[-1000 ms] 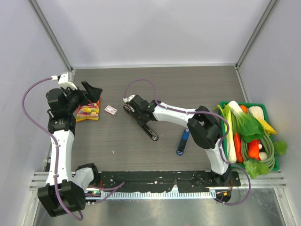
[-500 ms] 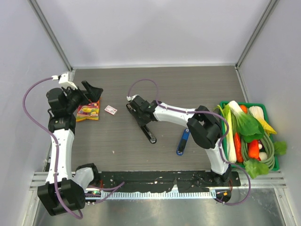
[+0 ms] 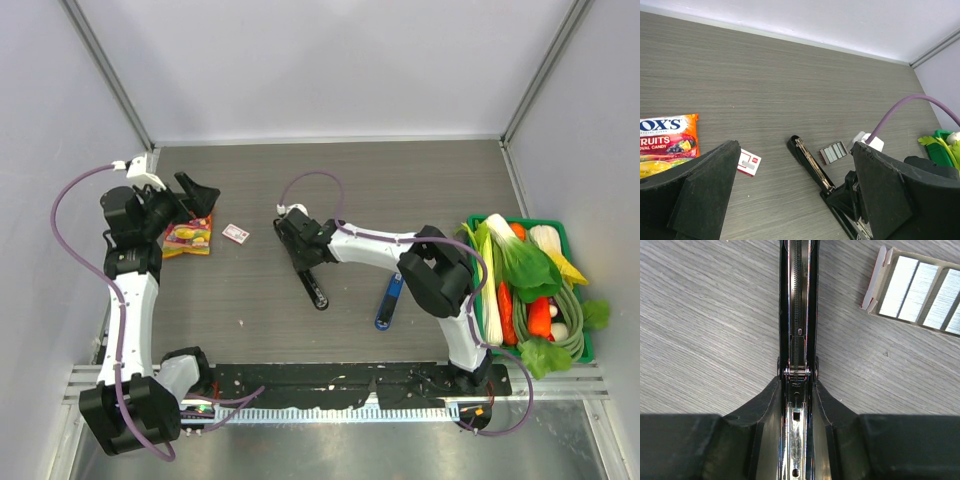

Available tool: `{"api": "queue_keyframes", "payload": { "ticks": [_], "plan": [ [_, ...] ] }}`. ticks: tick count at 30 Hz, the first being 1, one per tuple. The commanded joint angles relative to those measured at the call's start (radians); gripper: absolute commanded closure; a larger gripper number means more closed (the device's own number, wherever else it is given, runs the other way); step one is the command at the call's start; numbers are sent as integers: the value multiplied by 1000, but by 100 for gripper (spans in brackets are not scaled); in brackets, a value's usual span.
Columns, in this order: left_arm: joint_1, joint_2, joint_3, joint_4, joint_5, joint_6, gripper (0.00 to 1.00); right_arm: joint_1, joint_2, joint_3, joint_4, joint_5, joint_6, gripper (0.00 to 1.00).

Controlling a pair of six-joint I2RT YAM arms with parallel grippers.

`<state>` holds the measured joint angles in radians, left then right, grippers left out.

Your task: Load the staples into the stapler

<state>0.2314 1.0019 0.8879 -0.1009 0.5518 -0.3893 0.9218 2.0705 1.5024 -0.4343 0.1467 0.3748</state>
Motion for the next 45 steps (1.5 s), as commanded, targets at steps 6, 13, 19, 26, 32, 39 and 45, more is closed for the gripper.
{"api": "queue_keyframes", "payload": {
  "ticks": [6,13,19,26,32,39,45],
  "plan": [
    [8,4,-10,61,26,-17,0,23,-35,-28,45,77,62,84],
    [9,6,-15,64,27,-20,0,45,-73,-7,32,111,23,50],
    [8,4,-17,64,26,-20,0,45,-127,45,-6,146,-33,43],
    [3,24,22,92,150,-22,0,-32,-315,1,20,128,-194,36],
    [-153,136,138,112,430,217,0,-419,-481,-62,-41,-181,-312,34],
    [-587,427,546,-534,315,1114,0,-794,-719,-187,-172,-593,-526,31],
    [-943,664,746,-686,-33,1533,0,-909,-941,-316,-201,-570,-640,25]
  ]
}}
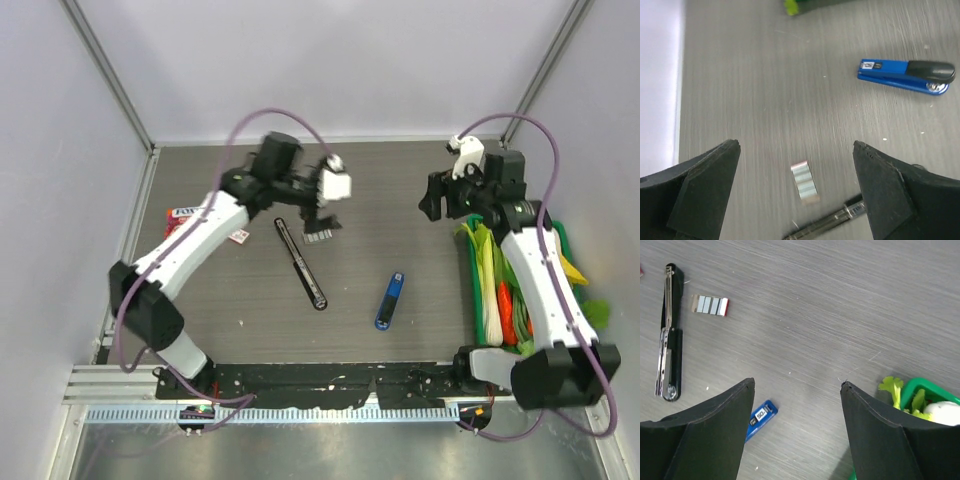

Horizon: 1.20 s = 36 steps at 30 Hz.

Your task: Load the staples into the stapler

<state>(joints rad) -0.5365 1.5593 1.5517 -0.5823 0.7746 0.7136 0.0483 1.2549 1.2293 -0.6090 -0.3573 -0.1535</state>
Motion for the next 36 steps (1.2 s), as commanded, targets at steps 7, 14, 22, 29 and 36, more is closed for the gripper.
{"api": "queue_keyframes", "payload": {
  "ticks": [7,14,22,29,36],
  "plan": [
    [-384,365,220,-368,-371,815,0,-200,-195,-128,5,-94,-116,24],
    [-460,514,409,-645,-314,1198,0,-249,-146,-131,5,-22,-113,25],
    [-563,585,413,-642,-393,1267,0,-289,-166,-140,5,-60,-103,24],
    [-620,631,412,-585,-439,1230,2,-295,-132,-143,5,-91,-89,25],
    [-634,668,390,-530,-492,1196,7,-300,-140,-151,3,-115,-83,25]
  ]
}}
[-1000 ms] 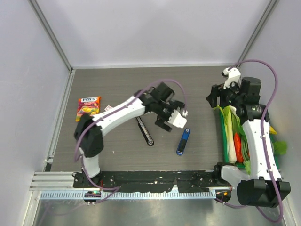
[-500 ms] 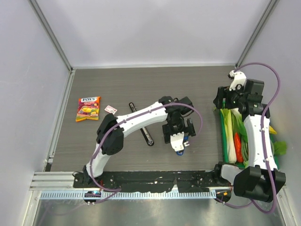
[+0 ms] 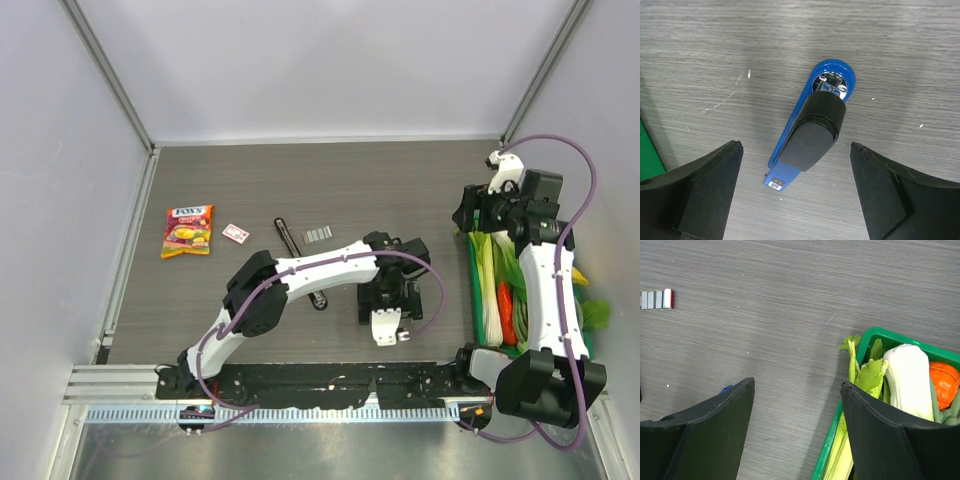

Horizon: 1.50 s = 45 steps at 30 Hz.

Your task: Load the staples into the stapler

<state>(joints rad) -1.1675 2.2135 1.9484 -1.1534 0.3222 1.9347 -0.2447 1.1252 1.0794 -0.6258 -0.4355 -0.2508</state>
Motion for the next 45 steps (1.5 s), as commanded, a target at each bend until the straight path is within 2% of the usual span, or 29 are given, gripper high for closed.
{"api": "queue_keyframes", "payload": {
  "ticks": [1,6,7,12,16,26,29,32,34,35,36,42,45],
  "plan": [
    [-3,20,-8,61,-52,-25,10,-8,-13,-1,20,-40,15,26],
    [-3,37,-16,110,-84,-49,18,-10,-16,-4,23,-52,15,26],
    [-3,40,-9,107,-81,-55,23,-10,-16,-6,21,-54,15,26],
    [-3,49,-12,119,-86,-54,34,-11,-15,-7,21,-62,15,26],
    [-8,48,-6,127,-78,-75,49,-11,-7,-7,21,-60,15,26],
    [-20,35,-11,129,-81,-140,67,-11,5,-9,26,-63,22,27],
    [-24,29,-19,136,-86,-183,79,-11,4,-10,29,-65,25,27],
    [-26,17,-23,144,-94,-258,82,-11,1,-13,32,-66,28,27],
    [-26,8,-26,149,-110,-331,87,-11,-1,-18,40,-74,33,27],
    [-26,-4,-28,158,-115,-364,90,-11,-2,-18,40,-75,35,27],
    [-26,-12,-38,165,-124,-391,100,-11,-2,-19,41,-83,36,27],
    [-11,-92,-130,303,-238,-664,100,-11,-13,-18,43,-129,44,28],
    [20,-112,-108,319,-287,-816,100,-10,-33,-18,52,-161,51,29]
  ]
}}
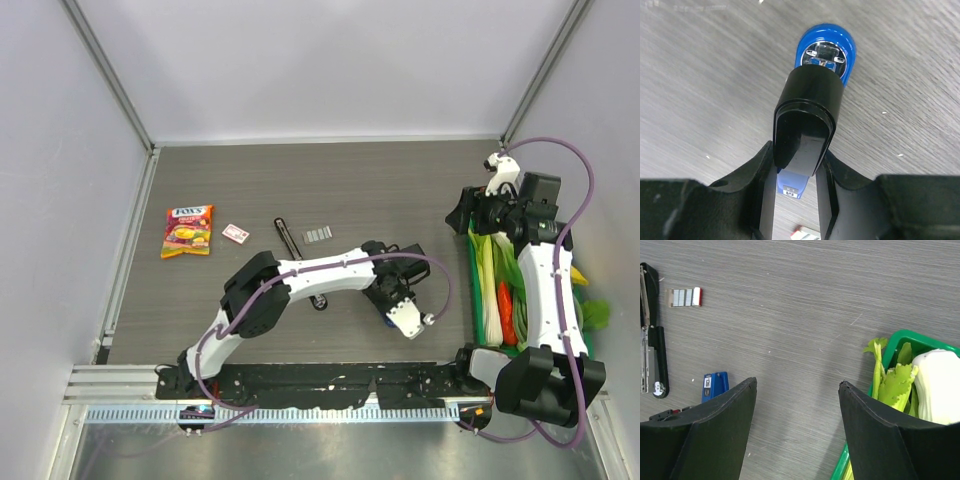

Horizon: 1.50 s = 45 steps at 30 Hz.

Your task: Load the staples into the stapler

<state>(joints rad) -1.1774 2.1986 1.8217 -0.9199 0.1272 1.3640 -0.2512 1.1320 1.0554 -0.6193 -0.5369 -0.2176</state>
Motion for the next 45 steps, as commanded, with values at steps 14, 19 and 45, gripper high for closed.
{"api": "queue_keyframes", "payload": {
  "ticks": [14,19,45],
  "plan": [
    [180,-468,-153,265,-41,-526,100,3,-153,24,116,-265,47,29],
    [203,-576,-188,231,6,-592,100,13,-173,54,132,-509,-47,29],
    [341,-709,-272,216,256,-822,100,590,-98,-54,293,-350,-304,9]
  ]
}}
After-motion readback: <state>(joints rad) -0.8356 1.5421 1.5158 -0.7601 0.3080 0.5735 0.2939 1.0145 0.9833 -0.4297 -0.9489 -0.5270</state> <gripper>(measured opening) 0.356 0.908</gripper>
